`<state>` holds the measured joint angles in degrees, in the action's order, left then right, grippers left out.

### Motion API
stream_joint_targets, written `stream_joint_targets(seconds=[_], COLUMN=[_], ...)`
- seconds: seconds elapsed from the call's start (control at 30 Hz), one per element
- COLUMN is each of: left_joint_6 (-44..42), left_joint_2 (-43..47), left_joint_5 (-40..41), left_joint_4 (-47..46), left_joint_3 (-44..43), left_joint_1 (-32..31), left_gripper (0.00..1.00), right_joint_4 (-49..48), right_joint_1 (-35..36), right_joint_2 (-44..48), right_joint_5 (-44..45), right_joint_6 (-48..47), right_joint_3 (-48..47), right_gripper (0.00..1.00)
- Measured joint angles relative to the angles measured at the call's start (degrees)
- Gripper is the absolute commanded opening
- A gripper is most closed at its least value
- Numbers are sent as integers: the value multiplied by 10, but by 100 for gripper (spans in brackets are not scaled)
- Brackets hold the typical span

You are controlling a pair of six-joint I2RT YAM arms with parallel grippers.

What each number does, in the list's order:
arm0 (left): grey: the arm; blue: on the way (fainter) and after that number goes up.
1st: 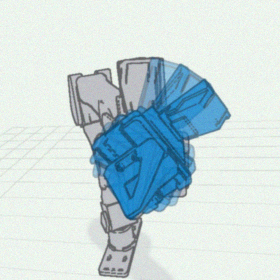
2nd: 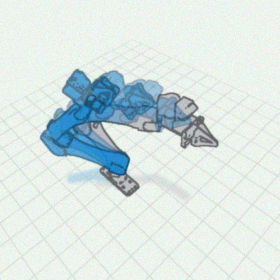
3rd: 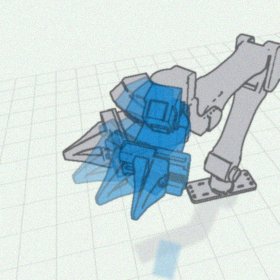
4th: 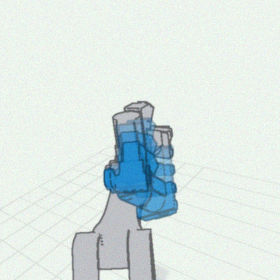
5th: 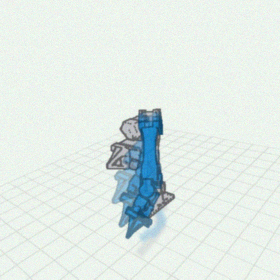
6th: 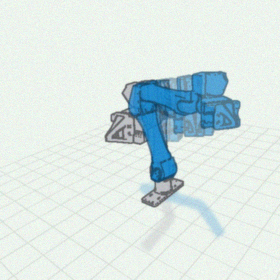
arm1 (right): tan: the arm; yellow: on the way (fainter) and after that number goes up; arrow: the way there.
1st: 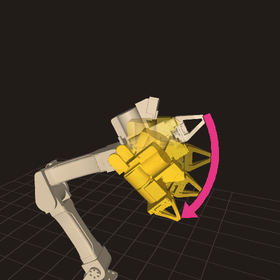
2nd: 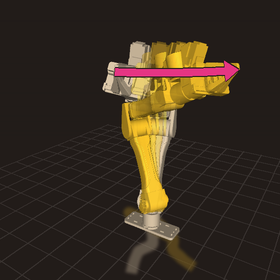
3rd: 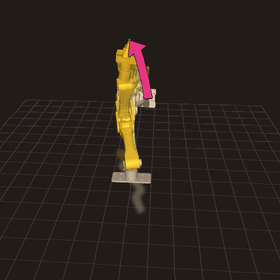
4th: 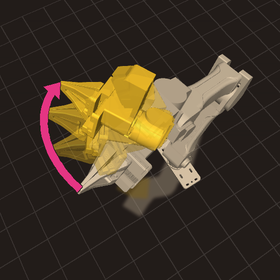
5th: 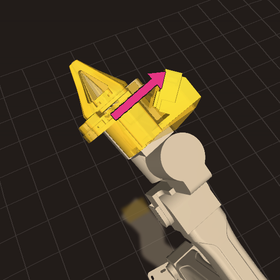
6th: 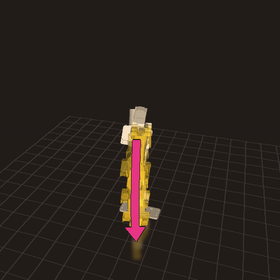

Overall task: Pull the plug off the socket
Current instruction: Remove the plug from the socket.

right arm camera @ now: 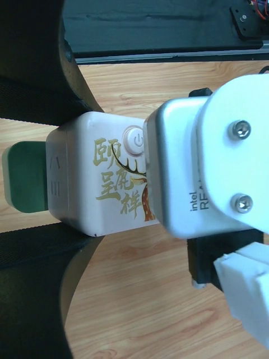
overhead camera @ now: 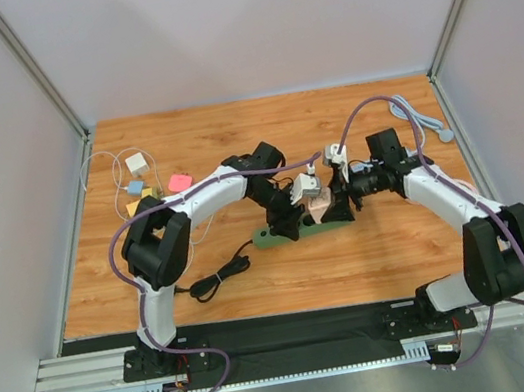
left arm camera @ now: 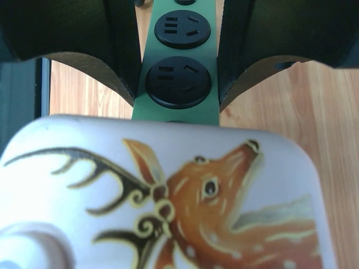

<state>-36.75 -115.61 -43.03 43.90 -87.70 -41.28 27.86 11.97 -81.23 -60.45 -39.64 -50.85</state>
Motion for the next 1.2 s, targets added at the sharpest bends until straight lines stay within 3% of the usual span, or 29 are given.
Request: stream_joint_targets(seconds=[0.13, 0.37, 0.57, 1.0, 1.2], left_joint_6=[-1, 4, 16, 20, 20], left_joint_2=[0, 7, 25, 26, 26], left_joint_5=[-8, 38, 71, 94, 75], left_joint_4=[2, -29, -52, -65, -59], left_joint_3=[-7, 12, 37, 37, 29], left_joint_1=[1, 19, 19, 11, 8], left_gripper=[0, 0, 0, 0, 0], right_joint_4=[3, 31, 61, 92, 77], right_joint_1=[0, -2, -10, -40, -41], right_joint_2=[10, -123, -185, -246, -199], right_joint_5=[9, -12, -48, -97, -80], right_joint_6=[5, 1, -9, -11, -3], right_joint_3=[-6, -108, -150, -176, -141], right_gripper=[0, 0, 0, 0, 0])
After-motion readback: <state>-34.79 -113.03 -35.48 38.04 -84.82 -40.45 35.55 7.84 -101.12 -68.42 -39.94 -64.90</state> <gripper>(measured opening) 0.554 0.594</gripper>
